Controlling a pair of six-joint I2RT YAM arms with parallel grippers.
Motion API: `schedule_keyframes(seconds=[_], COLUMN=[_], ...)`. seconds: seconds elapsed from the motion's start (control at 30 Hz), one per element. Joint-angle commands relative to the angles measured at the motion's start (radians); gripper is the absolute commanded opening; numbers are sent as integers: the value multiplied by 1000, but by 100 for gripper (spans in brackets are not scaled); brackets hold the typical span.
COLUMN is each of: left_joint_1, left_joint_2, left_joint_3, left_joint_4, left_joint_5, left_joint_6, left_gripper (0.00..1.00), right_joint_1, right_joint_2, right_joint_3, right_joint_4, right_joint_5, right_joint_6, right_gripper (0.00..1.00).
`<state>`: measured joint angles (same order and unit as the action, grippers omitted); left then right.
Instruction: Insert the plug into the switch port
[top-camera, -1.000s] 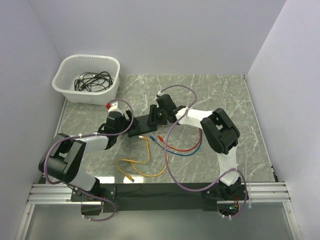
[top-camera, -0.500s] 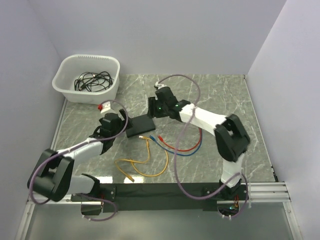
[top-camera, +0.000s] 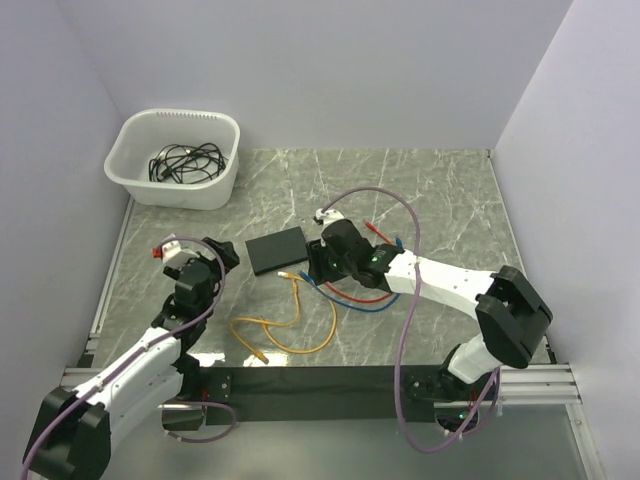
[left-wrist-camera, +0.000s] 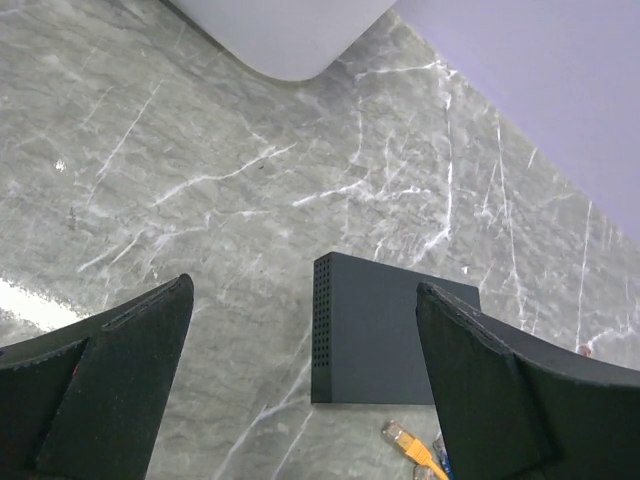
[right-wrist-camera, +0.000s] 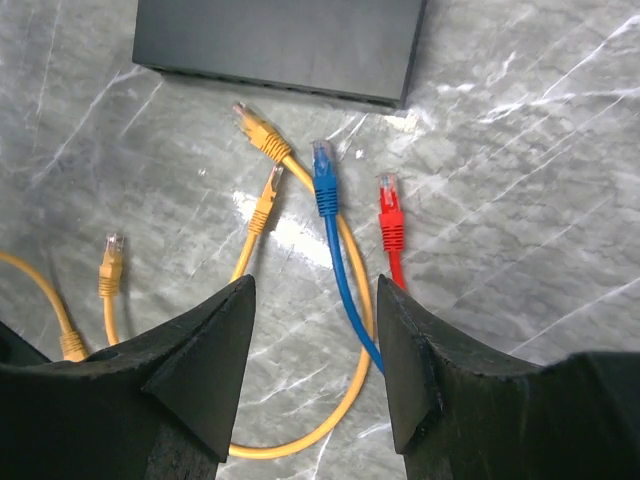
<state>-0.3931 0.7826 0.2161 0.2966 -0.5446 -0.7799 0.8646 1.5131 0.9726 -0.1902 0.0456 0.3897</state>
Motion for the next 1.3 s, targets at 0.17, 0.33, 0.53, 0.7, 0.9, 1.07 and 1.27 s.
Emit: schedule_keyframes(seconds=[0.17, 0.33, 0.53, 0.7, 0.9, 1.07, 1.27], left_joint_1=[2, 3, 3, 3, 8, 17, 22], left_joint_2=[213, 375, 383, 274, 169, 161, 196], left_joint_3=[124, 261, 414, 368, 240, 213, 219], left_joint_4=[-74, -206, -378, -471, -351, -332, -318], left_joint_5=[-20, -12, 15, -3, 67, 64, 84], left_joint_6=[-44, -41, 45, 31, 28, 25, 30], left_gripper=[99, 96, 90, 92, 99, 99, 99], right_joint_1=[-6, -7, -6, -3, -3, -4, -3], right_joint_2=[48, 93, 153, 225, 292, 331, 364], right_joint_3=[46, 67, 113, 147, 190, 199, 219], right_joint_4=[11, 8, -6, -6, -15, -14, -23], right_joint_5=[16, -7, -43, -72, -50, -47, -20], right_joint_6=[-34, -40, -58, -51, -43, -41, -37], right_gripper=[59, 56, 42, 40, 39, 38, 37])
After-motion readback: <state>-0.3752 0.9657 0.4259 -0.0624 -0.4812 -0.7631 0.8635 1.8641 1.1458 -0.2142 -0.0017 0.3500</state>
